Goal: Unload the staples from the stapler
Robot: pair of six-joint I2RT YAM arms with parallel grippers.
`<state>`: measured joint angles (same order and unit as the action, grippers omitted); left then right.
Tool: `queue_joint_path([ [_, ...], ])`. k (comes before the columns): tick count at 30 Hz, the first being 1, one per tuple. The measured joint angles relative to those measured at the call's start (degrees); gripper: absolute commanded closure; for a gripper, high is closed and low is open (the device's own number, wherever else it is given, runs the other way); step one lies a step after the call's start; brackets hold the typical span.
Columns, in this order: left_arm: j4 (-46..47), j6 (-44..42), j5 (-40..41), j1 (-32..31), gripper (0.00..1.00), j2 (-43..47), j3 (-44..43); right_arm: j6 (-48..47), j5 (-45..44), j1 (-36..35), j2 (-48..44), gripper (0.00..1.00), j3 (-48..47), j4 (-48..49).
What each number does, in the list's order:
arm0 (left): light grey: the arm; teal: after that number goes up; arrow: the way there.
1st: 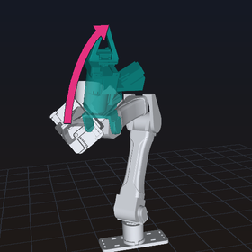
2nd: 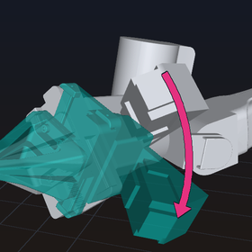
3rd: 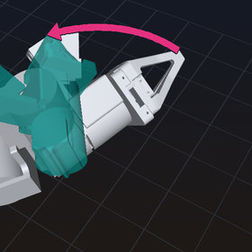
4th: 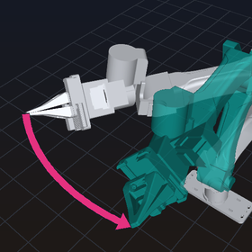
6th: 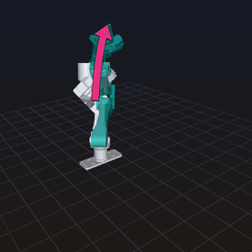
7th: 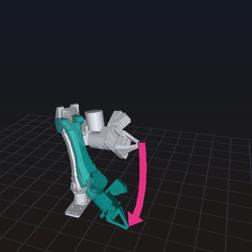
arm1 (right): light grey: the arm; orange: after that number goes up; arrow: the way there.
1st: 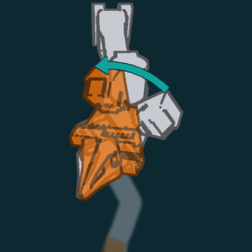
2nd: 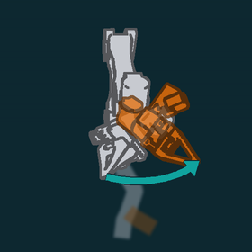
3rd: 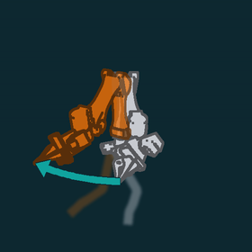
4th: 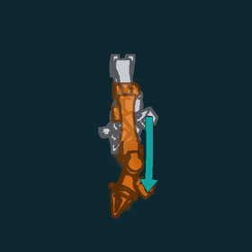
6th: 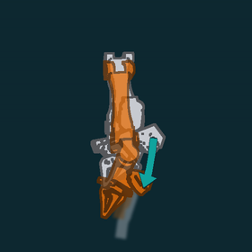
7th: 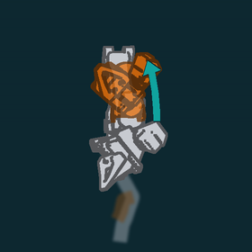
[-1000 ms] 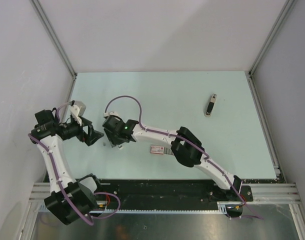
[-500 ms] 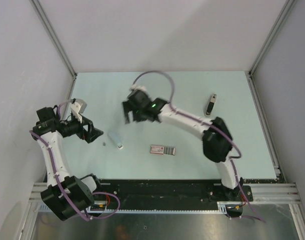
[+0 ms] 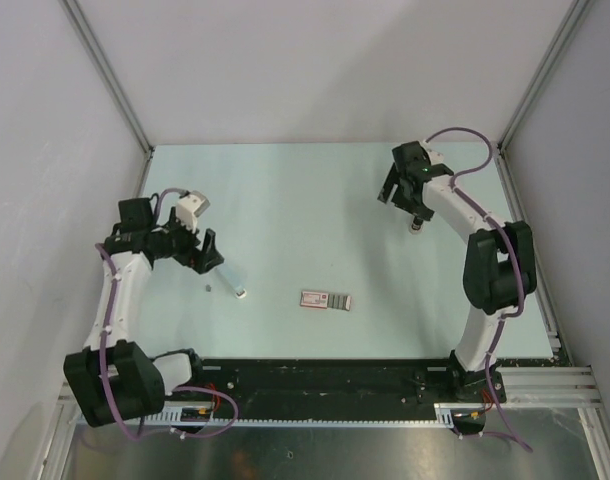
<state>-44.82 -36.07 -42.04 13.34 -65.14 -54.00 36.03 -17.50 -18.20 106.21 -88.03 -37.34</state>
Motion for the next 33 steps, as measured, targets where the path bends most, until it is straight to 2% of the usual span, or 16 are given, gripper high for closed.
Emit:
queue_joint_path([
  [9, 5.68, 6.78, 8.39, -11.32, 0.1, -5.18, -0.28, -0.72, -3.17, 5.01, 0.94, 0.07, 1.79, -1.01],
  [16, 7.41, 8.63, 10.38, -12.5, 0.09, -7.52, -0.44, -2.27, -3.52, 6.84, 5.77, 0.12, 1.79, 0.66],
  [19, 7.78, 8.72, 10.67, -12.83, 0.09, -7.52, -0.44, -2.97, -3.43, 7.58, 7.43, 0.18, 1.77, 1.53],
  [22, 7.96, 8.74, 10.93, -13.73, 0.03, -7.5, -0.44, -3.76, -3.19, 8.13, 9.07, 0.28, 1.53, 2.03],
  [26, 8.17, 9.07, 11.91, -14.45, 0.03, -7.5, -0.44, -4.63, -3.04, 8.55, 11.47, 0.44, -0.22, 2.19],
  [33, 8.39, 9.07, 11.98, -14.64, 0.05, -6.51, 0.24, -5.9, -2.73, 8.46, 12.83, 0.86, -2.34, 2.32],
])
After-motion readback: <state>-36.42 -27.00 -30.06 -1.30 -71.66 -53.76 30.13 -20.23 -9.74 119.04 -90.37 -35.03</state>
